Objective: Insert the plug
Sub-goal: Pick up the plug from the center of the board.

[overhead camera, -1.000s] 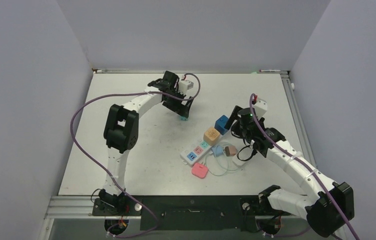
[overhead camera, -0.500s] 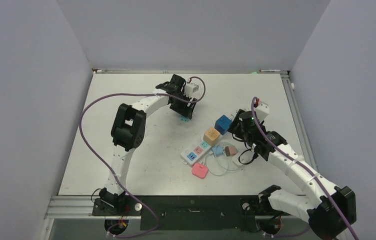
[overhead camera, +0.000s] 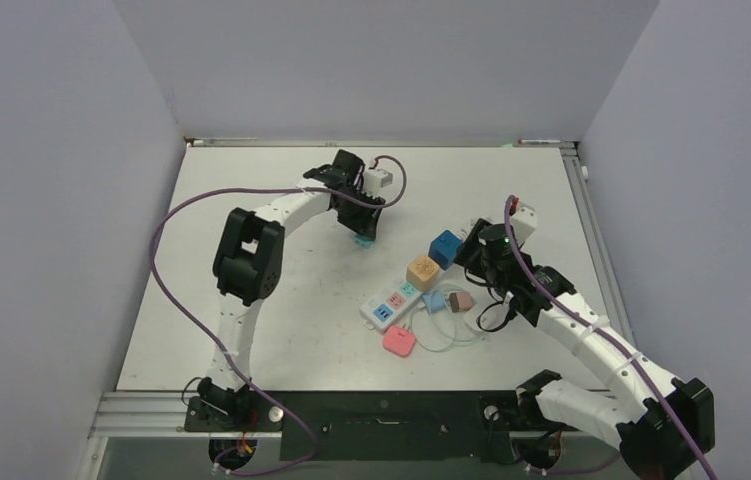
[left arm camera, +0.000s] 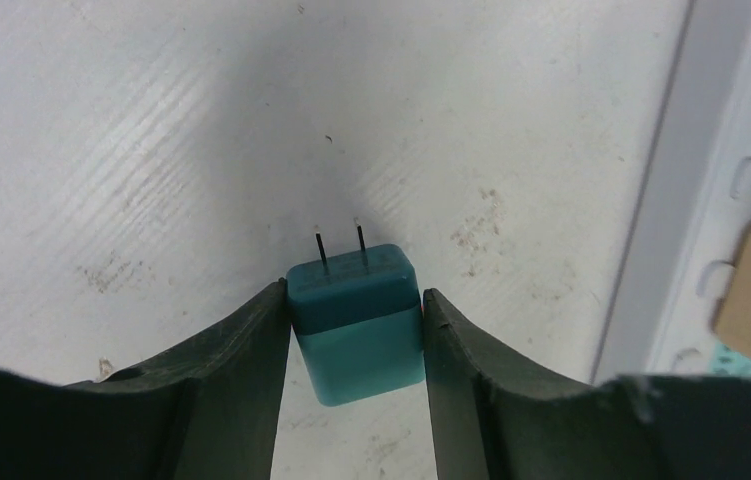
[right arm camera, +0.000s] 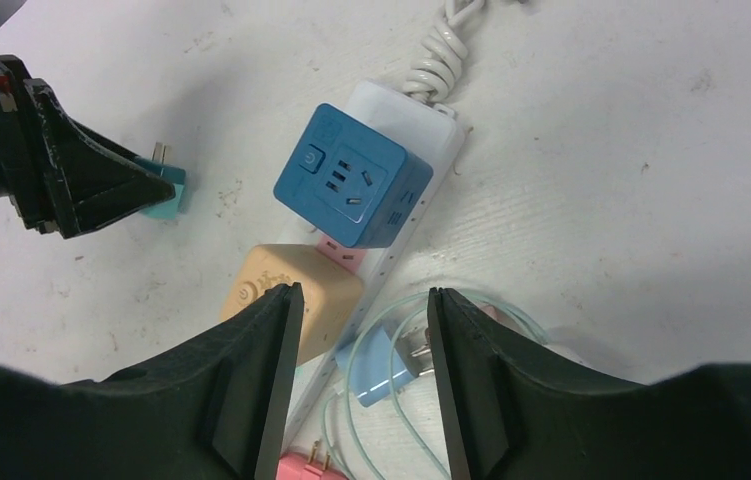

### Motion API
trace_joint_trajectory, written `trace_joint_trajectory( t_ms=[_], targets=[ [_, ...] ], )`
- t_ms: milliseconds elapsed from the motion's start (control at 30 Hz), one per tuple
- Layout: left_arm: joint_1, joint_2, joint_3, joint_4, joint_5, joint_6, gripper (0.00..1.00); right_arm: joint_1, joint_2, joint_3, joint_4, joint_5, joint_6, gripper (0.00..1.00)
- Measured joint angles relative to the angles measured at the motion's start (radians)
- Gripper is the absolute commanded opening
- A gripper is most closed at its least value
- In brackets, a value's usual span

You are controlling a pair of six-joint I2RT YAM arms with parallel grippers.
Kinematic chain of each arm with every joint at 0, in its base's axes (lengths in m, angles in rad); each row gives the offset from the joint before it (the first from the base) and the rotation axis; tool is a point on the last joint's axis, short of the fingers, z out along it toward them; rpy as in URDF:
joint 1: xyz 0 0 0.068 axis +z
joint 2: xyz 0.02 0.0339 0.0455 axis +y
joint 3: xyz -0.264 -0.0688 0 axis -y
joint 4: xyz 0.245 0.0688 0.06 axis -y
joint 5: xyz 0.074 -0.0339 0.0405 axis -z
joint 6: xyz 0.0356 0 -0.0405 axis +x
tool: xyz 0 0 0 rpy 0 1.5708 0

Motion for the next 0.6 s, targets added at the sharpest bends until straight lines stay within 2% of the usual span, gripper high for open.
trace_joint_trajectory(
  t_ms=[167, 267, 400, 600],
  targets=[
    [0.051, -0.102, -0.019, -0.026, 0.146, -0.057, 0.22, 0.024, -0.009, -0.021, 0.084, -0.045, -0.019, 0.71],
    [0.098, -0.212, -0.021, -0.008, 0.259, -0.16, 0.22, 0.076, -0.026, -0.043, 0.165, -0.069, -0.058, 0.8],
    [0.146, -0.382, -0.089, 0.108, 0.37, -0.334, 0.22, 0.193, -0.032, -0.054, 0.313, -0.077, -0.129, 0.85],
    [0.17, -0.594, -0.349, 0.368, 0.431, -0.653, 0.21, 0.383, 0.033, -0.053, 0.591, -0.011, -0.238, 0.86]
  ],
)
